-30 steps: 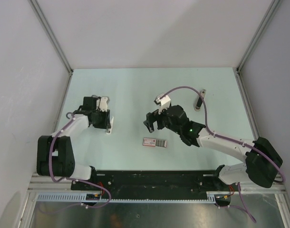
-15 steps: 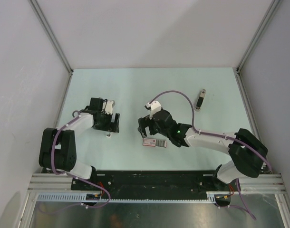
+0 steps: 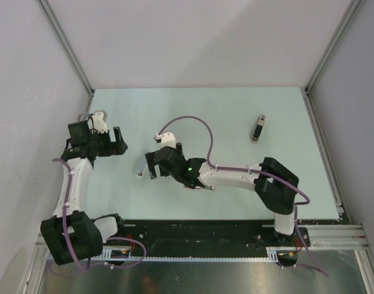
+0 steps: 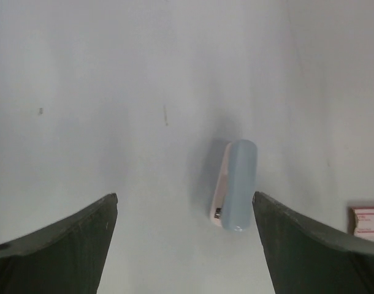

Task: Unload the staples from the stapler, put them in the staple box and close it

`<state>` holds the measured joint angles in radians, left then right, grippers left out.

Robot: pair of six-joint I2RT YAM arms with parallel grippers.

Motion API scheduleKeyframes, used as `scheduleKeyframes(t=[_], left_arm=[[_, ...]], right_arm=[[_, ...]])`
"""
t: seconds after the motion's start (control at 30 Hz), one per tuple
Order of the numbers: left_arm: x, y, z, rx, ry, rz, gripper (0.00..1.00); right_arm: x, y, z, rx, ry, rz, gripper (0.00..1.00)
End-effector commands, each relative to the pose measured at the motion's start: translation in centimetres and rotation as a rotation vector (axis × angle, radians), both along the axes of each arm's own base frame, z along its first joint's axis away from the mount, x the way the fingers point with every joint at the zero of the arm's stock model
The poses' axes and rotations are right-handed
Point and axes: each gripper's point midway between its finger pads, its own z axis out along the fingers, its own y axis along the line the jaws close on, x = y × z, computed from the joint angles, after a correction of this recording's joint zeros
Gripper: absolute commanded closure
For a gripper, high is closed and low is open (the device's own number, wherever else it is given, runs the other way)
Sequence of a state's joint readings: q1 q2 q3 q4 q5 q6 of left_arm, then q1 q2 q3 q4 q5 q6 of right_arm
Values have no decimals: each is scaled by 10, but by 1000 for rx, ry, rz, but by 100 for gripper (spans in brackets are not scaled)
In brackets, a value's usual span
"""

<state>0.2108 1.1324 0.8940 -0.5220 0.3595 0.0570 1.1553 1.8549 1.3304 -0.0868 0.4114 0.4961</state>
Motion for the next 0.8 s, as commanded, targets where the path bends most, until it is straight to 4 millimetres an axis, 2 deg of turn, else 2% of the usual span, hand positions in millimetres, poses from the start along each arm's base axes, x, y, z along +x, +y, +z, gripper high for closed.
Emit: scheduleKeyframes(t=[0.0, 0.1, 0.3, 0.77], left_arm=[[-20, 16, -13, 48, 41, -45, 7], [-28, 33, -30, 100, 91, -2, 10], [-36, 64, -34, 140, 104, 74, 13], [-46, 79, -23, 232, 68, 108, 5]], right_arm=[[5, 26, 6, 32, 3, -115, 2], [8, 42, -1, 50, 28, -161, 3], [15, 74, -7, 30, 34, -206, 5], [31, 99, -51, 15, 119, -254, 14]])
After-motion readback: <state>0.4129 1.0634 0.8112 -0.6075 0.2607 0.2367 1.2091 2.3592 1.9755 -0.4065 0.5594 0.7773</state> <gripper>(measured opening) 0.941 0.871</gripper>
